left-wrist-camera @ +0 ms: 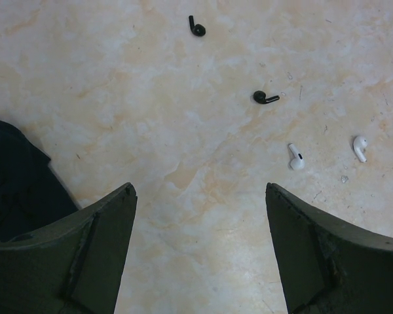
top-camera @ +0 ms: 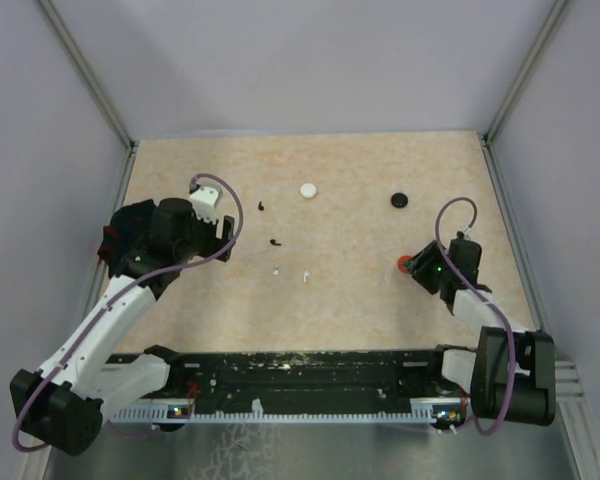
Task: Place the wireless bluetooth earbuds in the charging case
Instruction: Place the charging case at the center of the board.
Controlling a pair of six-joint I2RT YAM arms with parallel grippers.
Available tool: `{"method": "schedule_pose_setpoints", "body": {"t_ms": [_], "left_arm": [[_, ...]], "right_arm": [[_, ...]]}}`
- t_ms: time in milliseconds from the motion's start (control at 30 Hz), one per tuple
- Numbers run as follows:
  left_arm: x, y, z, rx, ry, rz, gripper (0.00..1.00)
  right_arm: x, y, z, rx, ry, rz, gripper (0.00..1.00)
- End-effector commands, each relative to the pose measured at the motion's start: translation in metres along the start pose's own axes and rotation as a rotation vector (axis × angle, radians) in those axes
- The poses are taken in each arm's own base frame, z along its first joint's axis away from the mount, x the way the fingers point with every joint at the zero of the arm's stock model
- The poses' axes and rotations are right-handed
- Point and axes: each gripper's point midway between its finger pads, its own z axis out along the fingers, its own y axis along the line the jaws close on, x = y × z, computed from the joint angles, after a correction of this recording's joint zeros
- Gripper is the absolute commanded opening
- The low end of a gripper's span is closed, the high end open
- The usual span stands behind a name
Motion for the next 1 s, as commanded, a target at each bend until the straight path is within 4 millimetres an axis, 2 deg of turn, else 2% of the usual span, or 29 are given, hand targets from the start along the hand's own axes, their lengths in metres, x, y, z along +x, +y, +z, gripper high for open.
{"method": "schedule_pose_setpoints", "body": {"t_ms": [0,133,233,300,333,467,567,633,767,833,967], "left_arm": [[-0.008,0.004,-0.005,-0.007,-0.047,-0.011,0.84],[-0.010,0.009,-0.007,-0.026,-0.061,-0.018,0.85],[-0.011,0.010,-0.008,-0.023,-0.065,-0.026,0.85],[-0.012,0.011,-0.009,-0.024,-0.071,-0.030,0.85],[-0.012,0.012,-0.010,-0.028,-0.073,-0.030,0.85],[-0.013,0.014,-0.012,-0.033,-0.086,-0.034,0.86],[-0.013,0.014,-0.012,-0.032,-0.087,-0.035,0.86],[-0.012,0.015,-0.011,-0.030,-0.084,-0.037,0.86],[-0.012,0.016,-0.011,-0.030,-0.082,-0.041,0.86],[-0.011,0.018,-0.010,-0.039,-0.079,-0.046,0.86],[-0.009,0.020,-0.009,-0.047,-0.073,-0.049,0.86]], "right_arm": [[-0.016,-0.011,-0.011,0.105,-0.058,-0.007,0.56],[-0.029,-0.012,-0.028,0.164,-0.102,-0.034,0.67],[-0.040,0.002,-0.037,0.107,-0.157,-0.067,0.74],[-0.047,0.012,-0.041,0.064,-0.201,-0.068,0.86],[-0.050,0.015,-0.043,0.045,-0.214,-0.087,0.88],[-0.065,0.031,-0.046,-0.009,-0.261,-0.169,0.90],[-0.083,0.044,-0.043,-0.017,-0.279,-0.212,0.90],[-0.093,0.058,-0.038,-0.048,-0.273,-0.248,0.89],[-0.101,0.106,-0.020,-0.142,-0.254,-0.389,0.87],[-0.099,0.127,-0.007,-0.174,-0.243,-0.461,0.87],[-0.085,0.161,0.029,-0.282,-0.171,-0.579,0.79]]}}
